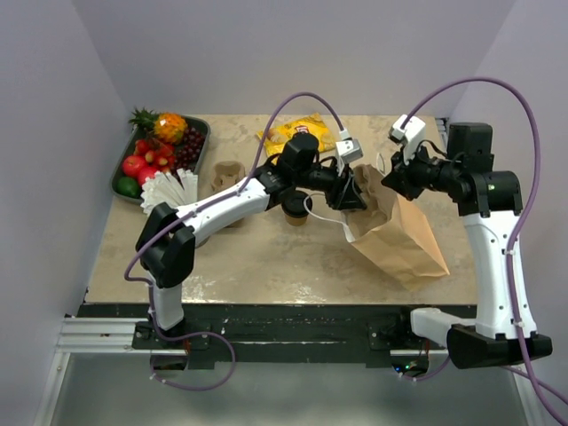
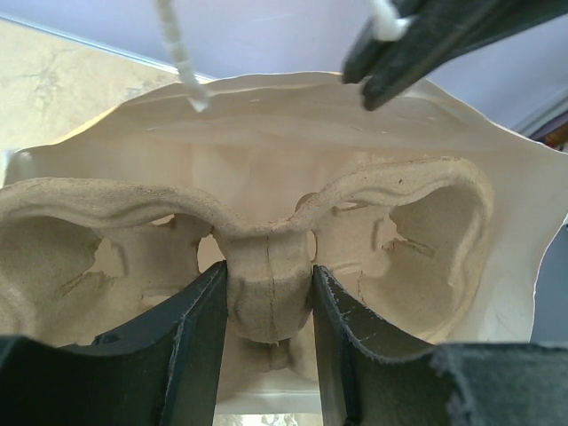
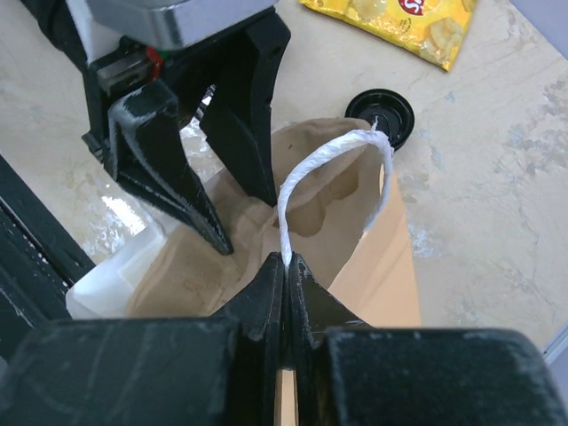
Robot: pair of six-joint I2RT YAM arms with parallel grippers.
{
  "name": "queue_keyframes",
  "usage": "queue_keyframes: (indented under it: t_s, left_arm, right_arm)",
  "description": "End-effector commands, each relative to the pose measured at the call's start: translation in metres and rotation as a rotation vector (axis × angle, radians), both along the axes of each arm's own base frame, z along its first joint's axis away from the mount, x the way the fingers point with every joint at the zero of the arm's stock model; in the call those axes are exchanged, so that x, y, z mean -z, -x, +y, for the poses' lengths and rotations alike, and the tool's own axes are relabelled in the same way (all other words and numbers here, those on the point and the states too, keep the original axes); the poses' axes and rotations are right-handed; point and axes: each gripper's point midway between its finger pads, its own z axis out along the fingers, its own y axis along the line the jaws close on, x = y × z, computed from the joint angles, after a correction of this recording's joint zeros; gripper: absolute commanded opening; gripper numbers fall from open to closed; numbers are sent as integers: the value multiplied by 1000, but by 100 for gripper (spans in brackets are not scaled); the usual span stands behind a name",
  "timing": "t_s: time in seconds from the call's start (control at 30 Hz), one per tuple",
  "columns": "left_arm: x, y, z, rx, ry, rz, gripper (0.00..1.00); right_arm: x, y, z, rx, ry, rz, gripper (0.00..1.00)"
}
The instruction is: Pack the takeout coffee
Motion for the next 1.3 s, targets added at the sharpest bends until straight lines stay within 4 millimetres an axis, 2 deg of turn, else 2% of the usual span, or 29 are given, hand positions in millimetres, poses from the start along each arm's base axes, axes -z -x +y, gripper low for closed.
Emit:
queue_keyframes:
  t_s: [0.0,0.23,0.27,0.4,0.6,0.73,0.87,0.97,1.03,1.17,1.27]
  left_arm:
    - [-48,22,5,50,82,-119,25]
    - [-50,23,8,-6,54,-218,23]
    - [-44,27,9,4,29,-204,23]
    - [-42,38,4,19,6,-251,23]
    - [-28,44,-1,58,-31,-220,22]
    - [-18,43,-3,56,-47,-191,22]
    - [-23,44,-8,81,-4,-204,23]
    - [-29,38,-14,54,14,-190,24]
    - [-29,26,-17,-3,3,-181,24]
    - [-28,10,-14,-98,-2,-157,24]
    - [-32,9,-13,-92,26,-136,24]
  right_arm:
    - [-21,-6,6,7,-53,-65,0]
    - [-26,-12,4,83,-108,-96,0]
    - [-24,-14,4,90,-111,-90,0]
    - [-28,-21,2,104,-111,-104,0]
    - [-35,-30,4,114,-133,-125,0]
    - [-34,-25,13,69,-165,-103,0]
    - [-21,-14,21,31,-200,-47,0]
    - [-13,-2,25,12,-221,-12,0]
    - [-10,3,26,11,-225,-2,0]
    - [-15,8,28,1,-241,-8,0]
    - [-15,7,26,10,-235,-19,0]
